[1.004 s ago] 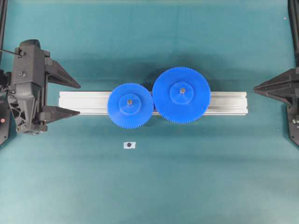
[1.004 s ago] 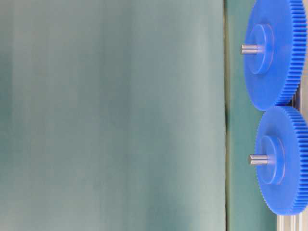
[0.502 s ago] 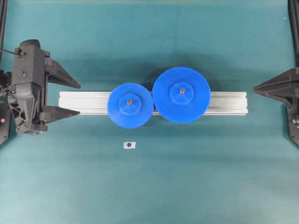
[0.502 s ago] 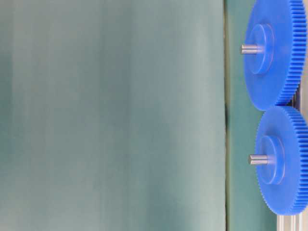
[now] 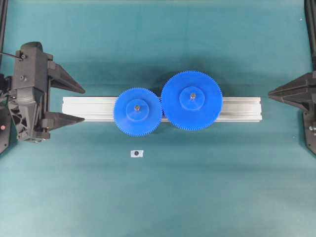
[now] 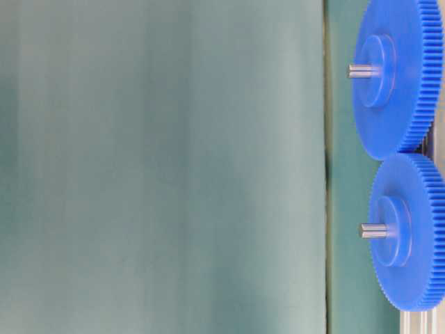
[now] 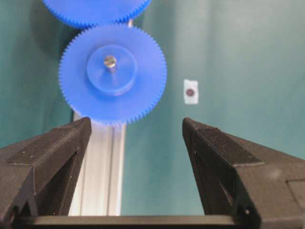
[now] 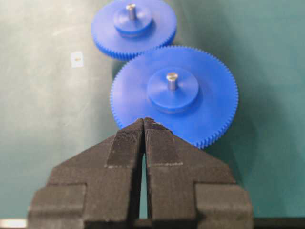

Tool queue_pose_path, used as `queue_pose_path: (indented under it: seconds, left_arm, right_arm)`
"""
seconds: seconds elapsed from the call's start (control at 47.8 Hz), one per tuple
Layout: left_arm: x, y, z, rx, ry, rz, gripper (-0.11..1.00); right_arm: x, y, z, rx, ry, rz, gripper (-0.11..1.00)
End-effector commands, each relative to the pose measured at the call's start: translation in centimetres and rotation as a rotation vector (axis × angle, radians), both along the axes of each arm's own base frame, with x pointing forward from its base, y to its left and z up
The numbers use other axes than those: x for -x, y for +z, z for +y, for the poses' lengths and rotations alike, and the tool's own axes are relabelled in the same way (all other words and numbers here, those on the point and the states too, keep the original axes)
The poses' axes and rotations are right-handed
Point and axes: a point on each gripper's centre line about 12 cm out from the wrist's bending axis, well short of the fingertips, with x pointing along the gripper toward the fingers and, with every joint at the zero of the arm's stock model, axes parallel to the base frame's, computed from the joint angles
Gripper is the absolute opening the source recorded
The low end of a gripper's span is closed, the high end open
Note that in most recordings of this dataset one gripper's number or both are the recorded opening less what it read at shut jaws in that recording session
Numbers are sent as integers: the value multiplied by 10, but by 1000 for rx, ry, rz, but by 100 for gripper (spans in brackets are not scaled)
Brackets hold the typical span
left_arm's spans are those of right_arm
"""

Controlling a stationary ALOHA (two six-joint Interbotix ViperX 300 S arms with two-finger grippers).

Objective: Insert the small gear onto the shaft.

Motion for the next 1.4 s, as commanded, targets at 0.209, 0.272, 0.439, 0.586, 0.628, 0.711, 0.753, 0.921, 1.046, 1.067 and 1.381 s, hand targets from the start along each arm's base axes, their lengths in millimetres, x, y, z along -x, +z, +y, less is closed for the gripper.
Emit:
queue_pose_path:
  seconds: [0.209, 0.272, 0.439, 0.586, 0.628, 0.711, 0.753, 0.921, 1.046, 1.067, 1.381]
  left_arm:
    - [-1, 4, -1, 1, -2, -15, 77]
    - [-1, 4, -1, 0, -2, -15, 77]
    - [-1, 4, -1, 0, -2, -15, 77]
    - [-1, 4, -1, 0, -2, -15, 77]
    - [-1, 4, -1, 0, -2, -15, 77]
    - [-1, 5, -1, 1, -2, -17, 77]
    - [-1, 4, -1, 0, -2, -15, 77]
    - [-1, 4, -1, 0, -2, -15, 77]
    - [-1, 4, -1, 1, -2, -15, 77]
    - [-1, 4, -1, 2, -1, -15, 77]
    - [-1, 4, -1, 4, -1, -15, 77]
  right_arm:
    - [-2, 4, -1, -4, -6, -13, 3]
    - [-2, 4, -1, -4, -6, -11, 3]
    - [-2, 4, -1, -2, -6, -14, 3]
    - [-2, 4, -1, -4, -6, -14, 3]
    - [-2, 3, -1, -4, -6, -13, 3]
    - [-2, 4, -1, -4, -6, -14, 4]
    - [-2, 3, -1, -4, -6, -13, 3]
    - [-2, 4, -1, -4, -6, -14, 3]
    - [-2, 3, -1, -3, -5, -13, 3]
    - [-2, 4, -1, -4, -6, -16, 3]
    - [-2, 3, -1, -3, -6, -20, 4]
